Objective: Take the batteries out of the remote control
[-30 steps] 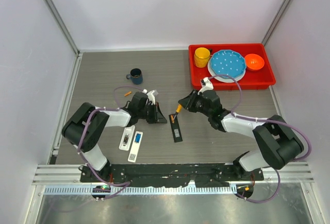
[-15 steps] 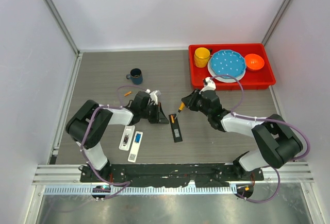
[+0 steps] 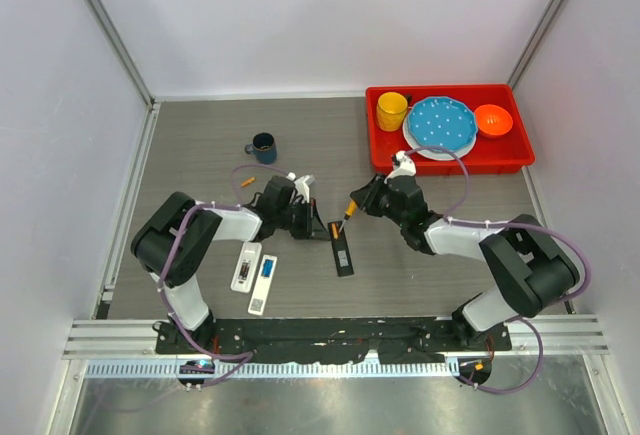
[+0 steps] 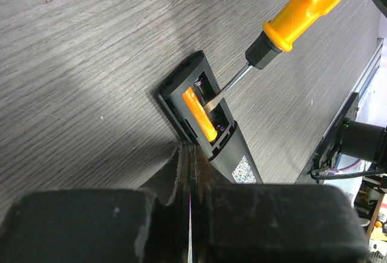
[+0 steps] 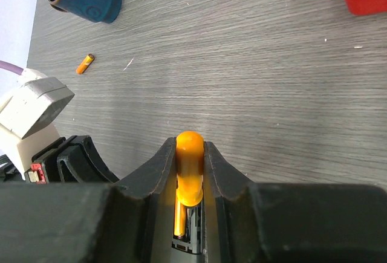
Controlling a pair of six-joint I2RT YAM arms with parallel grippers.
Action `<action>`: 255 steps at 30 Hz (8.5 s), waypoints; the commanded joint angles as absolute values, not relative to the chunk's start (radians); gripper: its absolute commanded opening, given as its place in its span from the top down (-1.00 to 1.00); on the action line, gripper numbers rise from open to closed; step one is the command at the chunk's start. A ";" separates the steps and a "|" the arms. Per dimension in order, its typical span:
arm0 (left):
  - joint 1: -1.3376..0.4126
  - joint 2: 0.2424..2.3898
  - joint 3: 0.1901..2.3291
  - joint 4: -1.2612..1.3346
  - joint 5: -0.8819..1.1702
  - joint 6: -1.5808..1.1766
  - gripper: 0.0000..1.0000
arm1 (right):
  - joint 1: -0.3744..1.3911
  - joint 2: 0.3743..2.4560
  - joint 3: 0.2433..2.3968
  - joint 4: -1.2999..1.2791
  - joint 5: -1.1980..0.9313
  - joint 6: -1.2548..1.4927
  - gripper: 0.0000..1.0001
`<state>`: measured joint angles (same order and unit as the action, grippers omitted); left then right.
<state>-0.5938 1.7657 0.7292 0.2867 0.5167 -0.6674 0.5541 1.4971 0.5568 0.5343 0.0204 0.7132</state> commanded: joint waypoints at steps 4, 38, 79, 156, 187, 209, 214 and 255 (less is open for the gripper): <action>-0.598 1.801 0.755 0.226 0.489 -0.626 1.00 | 0.558 1.523 0.565 0.653 -0.037 0.756 0.97; -0.601 1.799 0.790 0.110 0.384 -0.586 1.00 | 0.672 1.539 0.695 0.549 0.049 0.721 0.97; -0.601 1.422 0.585 0.258 0.244 -0.542 0.38 | 0.825 1.405 0.798 0.281 0.278 0.566 0.97; -1.045 1.387 0.751 -0.468 -0.387 -0.732 0.63 | 0.657 1.032 0.542 0.155 0.196 0.531 0.97; -1.089 1.718 1.079 -0.302 -0.173 -0.420 0.71 | 0.534 0.807 0.522 -0.029 0.190 0.492 0.97; -1.172 1.531 0.948 -0.409 -0.152 -0.455 -0.62 | 0.532 0.568 0.586 -0.331 0.132 0.601 0.97; -1.172 1.307 0.882 -0.440 -0.164 -0.549 -0.81 | 0.532 0.509 0.646 -0.492 0.092 0.607 0.97; -1.175 0.985 0.582 -0.402 -0.354 -0.562 -0.97 | 0.532 0.865 0.595 -0.038 -0.179 0.690 0.97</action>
